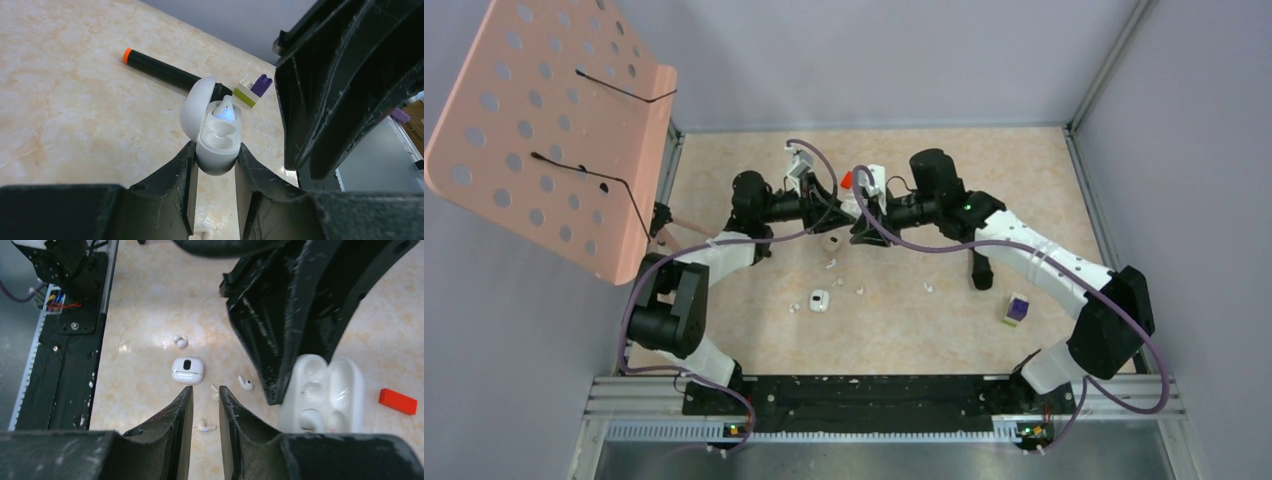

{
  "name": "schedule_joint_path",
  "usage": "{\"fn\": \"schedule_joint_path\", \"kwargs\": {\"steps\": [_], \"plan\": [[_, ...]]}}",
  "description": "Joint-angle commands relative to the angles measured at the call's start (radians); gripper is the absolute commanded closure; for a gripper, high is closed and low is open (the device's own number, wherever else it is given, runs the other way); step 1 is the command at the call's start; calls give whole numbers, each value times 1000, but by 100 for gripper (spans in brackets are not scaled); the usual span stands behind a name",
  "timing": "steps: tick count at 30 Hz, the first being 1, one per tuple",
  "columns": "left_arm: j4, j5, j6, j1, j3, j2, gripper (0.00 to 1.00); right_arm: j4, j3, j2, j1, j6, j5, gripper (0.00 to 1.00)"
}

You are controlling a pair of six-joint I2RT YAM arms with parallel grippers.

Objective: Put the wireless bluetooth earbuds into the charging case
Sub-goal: Pick up the earbud from the center of the board.

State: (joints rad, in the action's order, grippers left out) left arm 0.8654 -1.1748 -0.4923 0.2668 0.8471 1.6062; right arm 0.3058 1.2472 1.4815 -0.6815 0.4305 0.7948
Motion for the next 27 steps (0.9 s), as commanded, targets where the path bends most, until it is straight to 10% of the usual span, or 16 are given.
{"fn": "schedule_joint_path", "kwargs": {"steps": [1, 15, 27], "plan": [[68, -44, 20, -5, -33, -82, 100, -75, 81, -1, 24, -98, 33, 77], [-111, -48, 218, -4, -9, -99, 100, 6, 107, -7, 14, -47, 124, 74], [-71, 91, 148, -42, 86, 69, 100, -345, -199, 109, -168, 74, 122, 76]]}}
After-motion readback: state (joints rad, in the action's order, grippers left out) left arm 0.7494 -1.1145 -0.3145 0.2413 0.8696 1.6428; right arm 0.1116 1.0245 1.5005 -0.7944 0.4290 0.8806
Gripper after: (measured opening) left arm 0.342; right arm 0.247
